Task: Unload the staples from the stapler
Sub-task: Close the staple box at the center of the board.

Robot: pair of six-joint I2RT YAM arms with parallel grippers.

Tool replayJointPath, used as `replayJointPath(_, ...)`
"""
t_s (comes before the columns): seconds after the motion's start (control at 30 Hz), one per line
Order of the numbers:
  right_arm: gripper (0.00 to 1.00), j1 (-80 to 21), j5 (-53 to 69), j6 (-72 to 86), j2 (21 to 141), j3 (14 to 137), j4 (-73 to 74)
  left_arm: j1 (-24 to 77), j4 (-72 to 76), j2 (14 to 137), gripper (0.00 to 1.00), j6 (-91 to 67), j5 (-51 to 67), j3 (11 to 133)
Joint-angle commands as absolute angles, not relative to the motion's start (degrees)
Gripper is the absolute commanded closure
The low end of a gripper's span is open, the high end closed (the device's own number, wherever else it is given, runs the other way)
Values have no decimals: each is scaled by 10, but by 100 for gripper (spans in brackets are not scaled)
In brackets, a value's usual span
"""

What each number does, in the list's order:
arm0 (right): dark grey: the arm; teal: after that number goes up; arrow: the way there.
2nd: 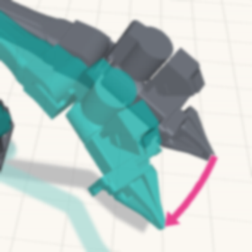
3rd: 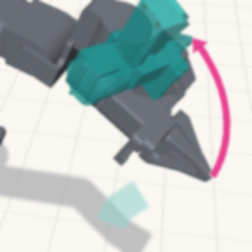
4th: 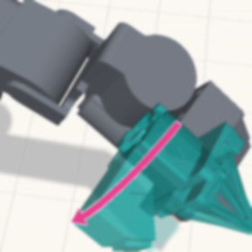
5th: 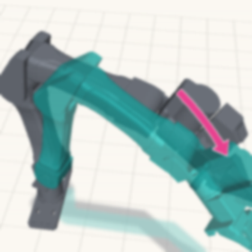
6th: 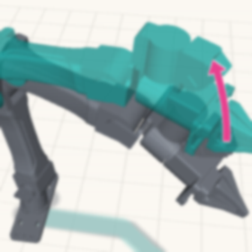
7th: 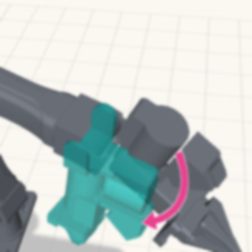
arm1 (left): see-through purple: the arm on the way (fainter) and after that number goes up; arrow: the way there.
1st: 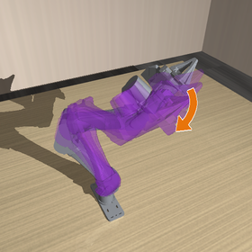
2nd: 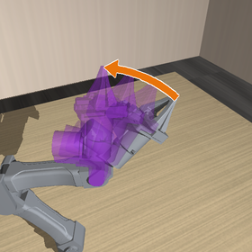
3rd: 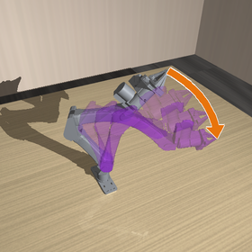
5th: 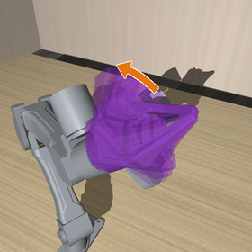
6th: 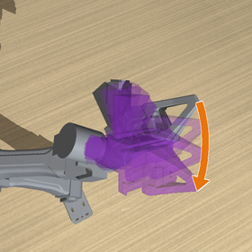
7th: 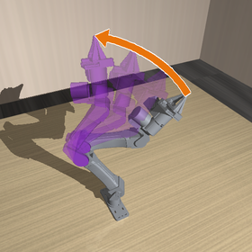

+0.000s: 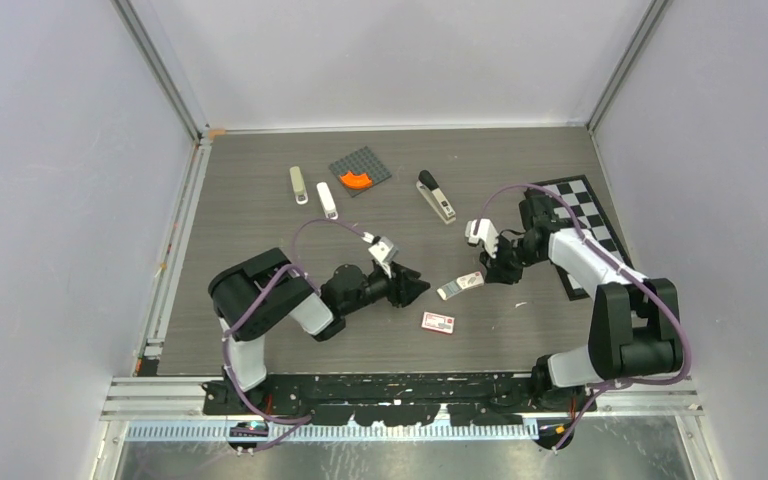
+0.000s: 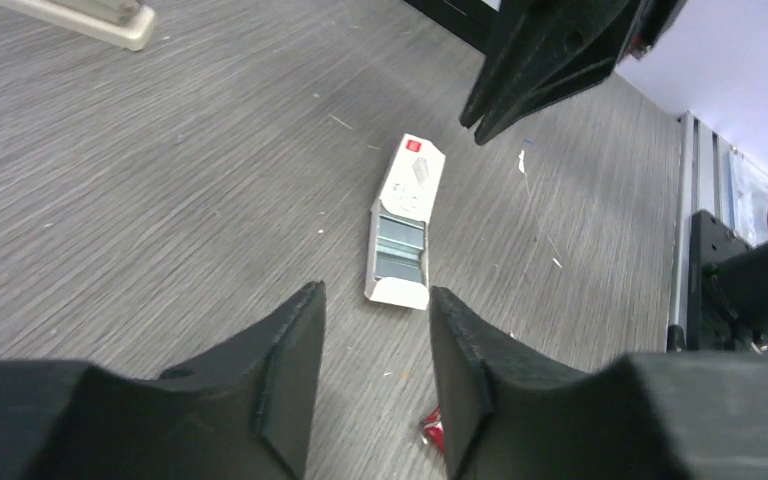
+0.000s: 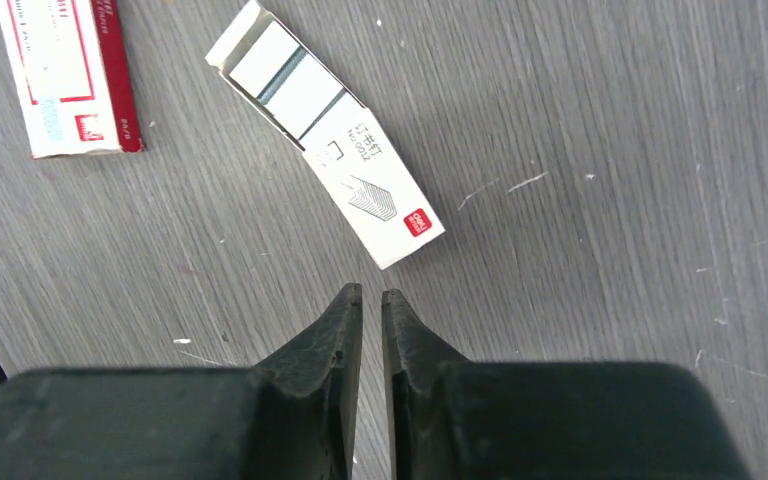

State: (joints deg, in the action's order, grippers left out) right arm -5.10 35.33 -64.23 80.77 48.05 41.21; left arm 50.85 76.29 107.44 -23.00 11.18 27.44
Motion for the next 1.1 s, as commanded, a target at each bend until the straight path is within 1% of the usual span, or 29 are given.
replayJointPath(0.0, 84, -49, 324, -593, 824, 504, 389, 503, 781, 1053, 64, -326, 90, 264)
replayJointPath(0.07, 86, -49, 313, -580, 833, 506, 382, 503, 782, 1060, 70, -364, 99, 265)
replayJointPath(0.2, 87, -50, 297, -569, 847, 509, 373, 505, 785, 1082, 72, -420, 110, 277)
replayJointPath(0.33, 87, -50, 291, -561, 854, 508, 366, 514, 787, 1100, 81, -452, 103, 283)
replayJointPath(0.4, 87, -50, 287, -553, 860, 508, 360, 517, 786, 1105, 83, -462, 96, 279)
replayJointPath(0.57, 87, -52, 279, -541, 868, 505, 344, 535, 780, 1121, 83, -484, 89, 283)
replayJointPath(0.7, 87, -62, 256, -522, 876, 501, 319, 539, 731, 1134, 79, -514, 87, 302)
replayJointPath(0.8, 87, -77, 232, -501, 887, 504, 301, 540, 730, 1143, 79, -521, 82, 307)
replayJointPath(0.9, 87, -94, 213, -494, 899, 509, 300, 540, 723, 1147, 76, -524, 77, 314)
replayJointPath(1.07, 87, -110, 201, -492, 910, 516, 305, 540, 651, 1146, 76, -542, 67, 339)
